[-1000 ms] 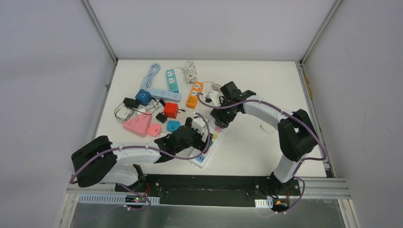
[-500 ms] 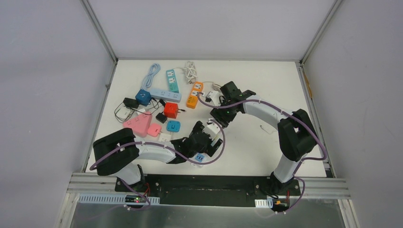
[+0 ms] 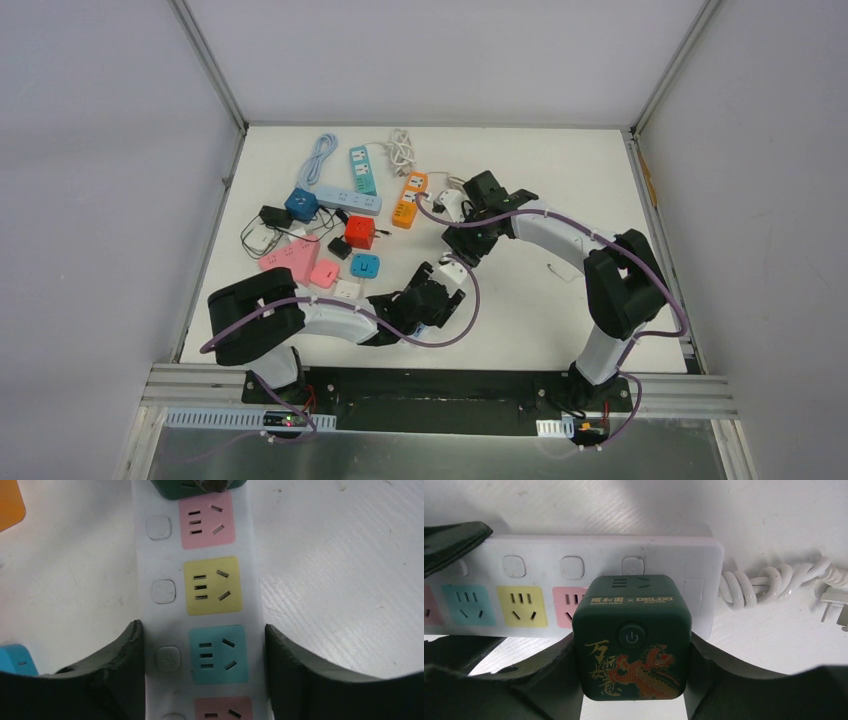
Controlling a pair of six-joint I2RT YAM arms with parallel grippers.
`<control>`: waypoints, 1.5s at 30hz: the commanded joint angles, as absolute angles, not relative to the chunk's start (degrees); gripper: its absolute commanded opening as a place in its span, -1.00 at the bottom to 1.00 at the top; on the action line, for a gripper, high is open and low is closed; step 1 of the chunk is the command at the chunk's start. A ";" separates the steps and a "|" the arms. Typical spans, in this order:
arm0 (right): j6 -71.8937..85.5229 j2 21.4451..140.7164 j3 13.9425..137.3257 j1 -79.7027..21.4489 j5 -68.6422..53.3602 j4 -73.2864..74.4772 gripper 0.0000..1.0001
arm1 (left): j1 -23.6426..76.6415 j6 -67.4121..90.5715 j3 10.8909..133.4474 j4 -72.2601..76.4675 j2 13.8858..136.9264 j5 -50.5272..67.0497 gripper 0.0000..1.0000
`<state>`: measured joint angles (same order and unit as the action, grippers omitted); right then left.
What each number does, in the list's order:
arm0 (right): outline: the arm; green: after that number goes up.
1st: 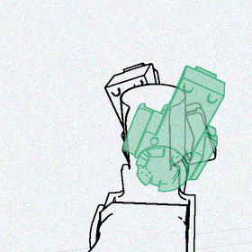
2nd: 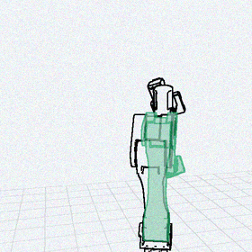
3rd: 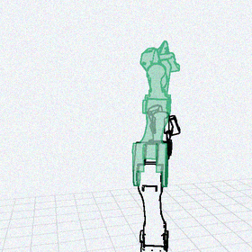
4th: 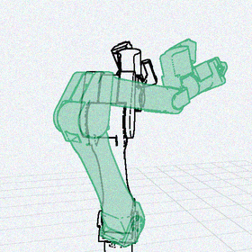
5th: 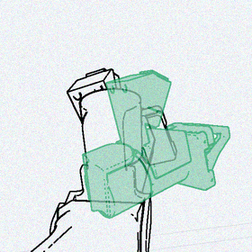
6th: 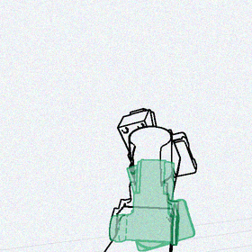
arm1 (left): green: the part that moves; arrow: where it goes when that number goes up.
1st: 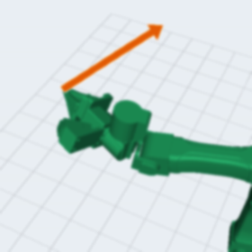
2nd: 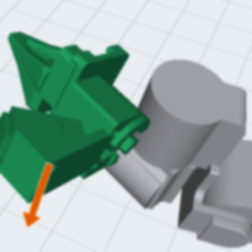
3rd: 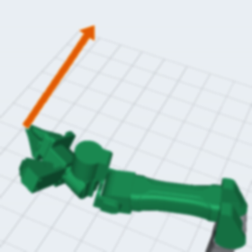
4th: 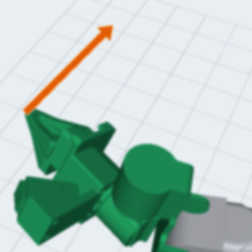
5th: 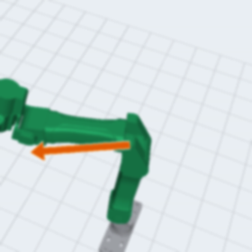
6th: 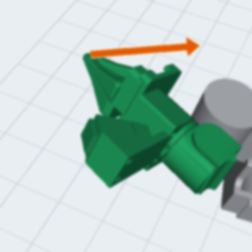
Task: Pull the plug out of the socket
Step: Remove the plug from the socket.
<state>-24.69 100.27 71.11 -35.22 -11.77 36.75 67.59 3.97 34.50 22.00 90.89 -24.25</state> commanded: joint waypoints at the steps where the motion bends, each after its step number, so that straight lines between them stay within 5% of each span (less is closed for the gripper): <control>1: -21.42 100.90 70.37 -34.85 -10.96 36.01 -1.00 | 67.96 5.60 36.65 19.27 92.05 -25.73 -0.53; 5: -19.87 99.29 67.81 -34.88 -14.16 32.13 -1.00 | 67.96 5.74 36.83 19.05 92.52 -24.43 -1.00; 16: -22.23 99.61 65.73 -29.76 -21.16 30.57 -1.00 | 67.82 3.49 33.42 22.06 91.19 -22.38 -1.00; 26: -20.85 100.32 65.21 -38.96 -0.97 26.35 -1.00 | 67.57 4.59 34.63 22.19 92.37 -23.04 -1.00; 37: -18.20 102.56 67.38 -30.95 -22.87 32.22 -1.00 | 66.27 5.18 31.95 24.22 91.85 -19.56 -1.00; 45: -20.93 100.70 64.78 -35.87 -8.60 27.69 -1.00 | 65.17 5.84 31.97 25.06 92.45 -17.52 -1.00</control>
